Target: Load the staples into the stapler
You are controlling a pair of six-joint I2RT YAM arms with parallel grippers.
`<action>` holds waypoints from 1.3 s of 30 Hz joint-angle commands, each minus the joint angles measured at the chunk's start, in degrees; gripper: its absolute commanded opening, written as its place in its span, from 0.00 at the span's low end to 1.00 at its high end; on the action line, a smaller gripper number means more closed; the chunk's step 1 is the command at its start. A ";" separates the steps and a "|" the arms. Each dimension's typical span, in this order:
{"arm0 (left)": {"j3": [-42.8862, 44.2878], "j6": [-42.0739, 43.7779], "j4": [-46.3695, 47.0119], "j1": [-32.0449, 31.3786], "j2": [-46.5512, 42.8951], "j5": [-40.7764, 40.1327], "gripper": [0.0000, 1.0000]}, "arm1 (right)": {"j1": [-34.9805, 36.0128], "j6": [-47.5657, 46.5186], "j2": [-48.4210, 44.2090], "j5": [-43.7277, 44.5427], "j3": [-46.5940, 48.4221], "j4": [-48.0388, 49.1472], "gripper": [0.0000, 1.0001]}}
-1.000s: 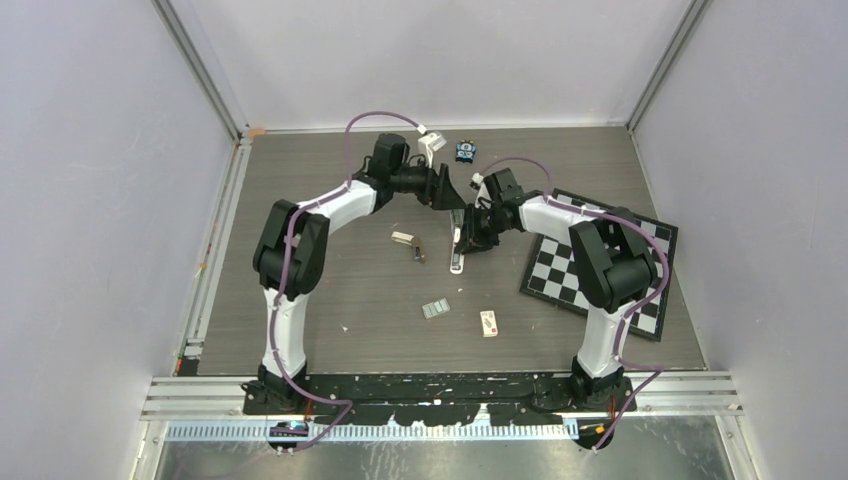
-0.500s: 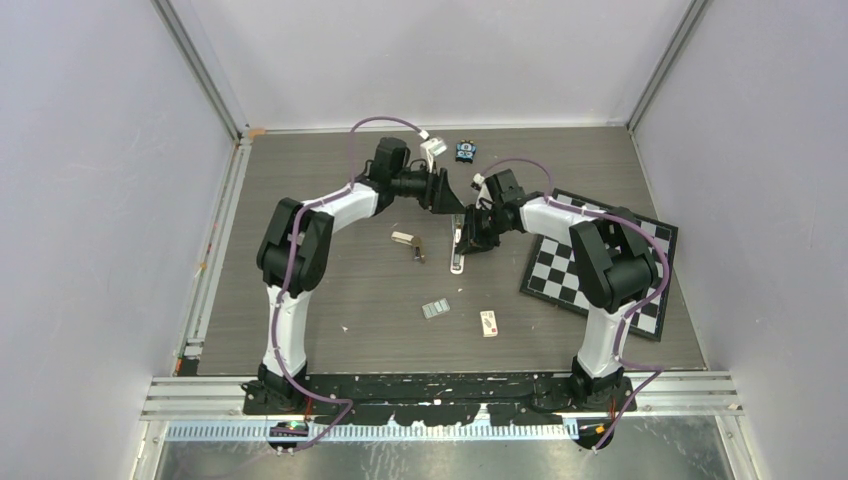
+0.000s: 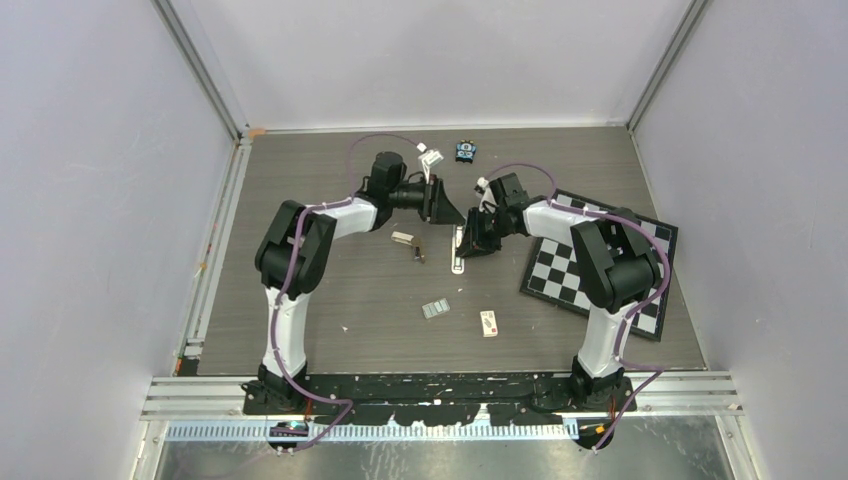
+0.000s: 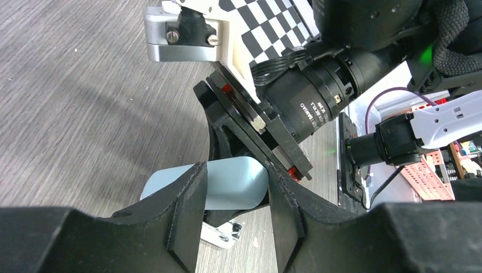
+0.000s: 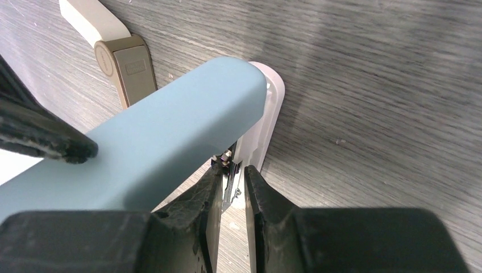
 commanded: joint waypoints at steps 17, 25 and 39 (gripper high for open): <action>-4.09 3.39 -1.22 0.02 -9.31 -6.33 0.48 | -0.59 3.42 -11.74 8.63 -1.60 -7.97 0.35; -4.22 6.09 -11.86 0.09 -15.45 -19.93 0.50 | -0.66 6.68 -18.57 11.57 -2.25 -10.83 0.35; -9.60 0.95 -23.93 -4.10 -19.74 -38.24 0.47 | 4.21 9.94 -8.90 10.32 0.57 -5.77 0.38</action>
